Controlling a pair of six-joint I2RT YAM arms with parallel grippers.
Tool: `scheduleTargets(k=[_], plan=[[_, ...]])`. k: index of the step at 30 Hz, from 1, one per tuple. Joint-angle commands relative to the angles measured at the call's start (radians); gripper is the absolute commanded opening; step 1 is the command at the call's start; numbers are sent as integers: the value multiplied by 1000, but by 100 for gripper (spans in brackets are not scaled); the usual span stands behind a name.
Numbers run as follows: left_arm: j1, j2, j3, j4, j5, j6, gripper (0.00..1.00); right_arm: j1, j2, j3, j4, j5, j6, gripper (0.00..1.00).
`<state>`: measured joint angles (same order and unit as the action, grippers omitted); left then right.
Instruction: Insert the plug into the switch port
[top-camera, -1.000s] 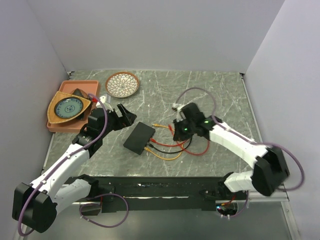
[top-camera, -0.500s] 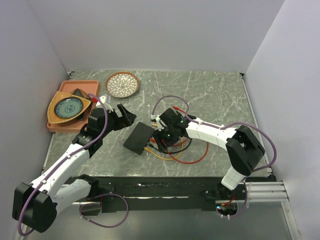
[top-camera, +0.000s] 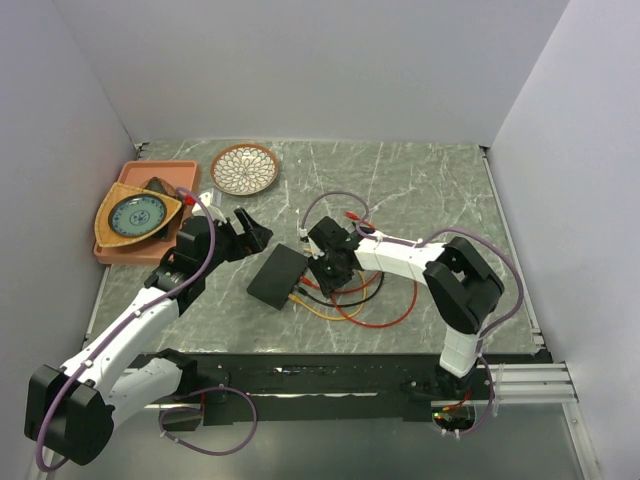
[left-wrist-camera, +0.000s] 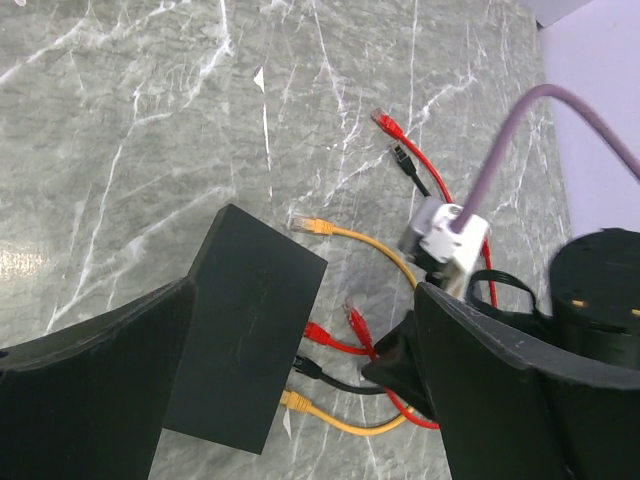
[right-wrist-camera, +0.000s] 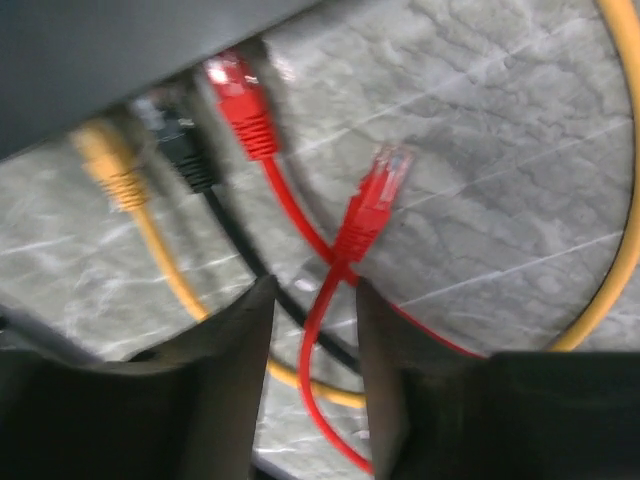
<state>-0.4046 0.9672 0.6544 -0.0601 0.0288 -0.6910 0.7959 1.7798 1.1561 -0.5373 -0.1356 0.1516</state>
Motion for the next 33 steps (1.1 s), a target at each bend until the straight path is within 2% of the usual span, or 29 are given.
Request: scheduleTargets(k=[1,3,7,9,15,24,28,33], plan=[[1,-10,14,8,-15,22,96,3,43,40,-4,37,20,31],[1,-13,11,8,-18,22,96,3,52,37,2,34,19,31],[0,-15,13,2,-18,24,96,5,56,40,-1,39,11,7],[0,-16,10,5,-18,21,96,3,29,33,2,53,3,1],[0,-16,-2,37,20,18,96,3,-95,2,28,71,-37,0],[1,-53,-39,178,223,28,99,-15,-287,-24,89,-30,-70,0],[0,-84,-70,271,313,25,98,-61,-376,-52,138,-191,-92,0],[0,-90,-78,344,423,15,95,-130,-428,-94,201,-463,-98,0]])
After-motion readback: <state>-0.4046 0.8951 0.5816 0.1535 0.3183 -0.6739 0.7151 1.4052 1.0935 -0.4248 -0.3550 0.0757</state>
